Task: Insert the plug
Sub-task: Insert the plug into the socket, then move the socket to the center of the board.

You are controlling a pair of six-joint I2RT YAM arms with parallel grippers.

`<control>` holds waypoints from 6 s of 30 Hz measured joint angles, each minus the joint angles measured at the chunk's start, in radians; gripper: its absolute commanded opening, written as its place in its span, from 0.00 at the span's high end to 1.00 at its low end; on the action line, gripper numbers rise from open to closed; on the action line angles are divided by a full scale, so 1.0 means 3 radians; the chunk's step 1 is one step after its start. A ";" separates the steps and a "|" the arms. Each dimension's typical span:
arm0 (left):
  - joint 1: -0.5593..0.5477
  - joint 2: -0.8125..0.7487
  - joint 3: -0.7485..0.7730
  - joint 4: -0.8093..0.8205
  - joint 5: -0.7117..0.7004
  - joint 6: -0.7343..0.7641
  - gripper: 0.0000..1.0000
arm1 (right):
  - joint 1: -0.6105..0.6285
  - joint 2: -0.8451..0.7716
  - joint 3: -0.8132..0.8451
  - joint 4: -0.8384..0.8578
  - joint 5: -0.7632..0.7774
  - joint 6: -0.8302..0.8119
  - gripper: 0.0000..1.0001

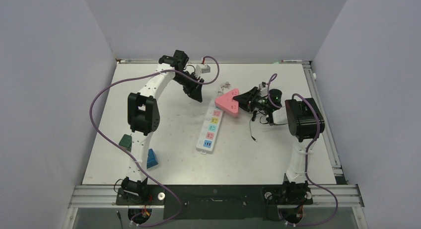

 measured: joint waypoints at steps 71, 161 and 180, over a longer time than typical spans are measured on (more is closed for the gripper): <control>-0.0771 0.0487 0.0646 0.0186 -0.0975 -0.0186 0.67 | 0.0009 -0.0029 -0.0037 -0.0605 0.0025 -0.0641 0.79; -0.1334 -0.1144 -0.2309 0.1949 -0.2405 -0.2542 0.04 | -0.0163 -0.2256 0.0384 -0.3759 0.1453 -0.2160 0.10; -0.1465 -0.1158 -0.2514 0.2214 -0.2594 -0.2519 0.04 | -0.0163 -0.2318 0.0270 -0.3735 0.1451 -0.2169 0.10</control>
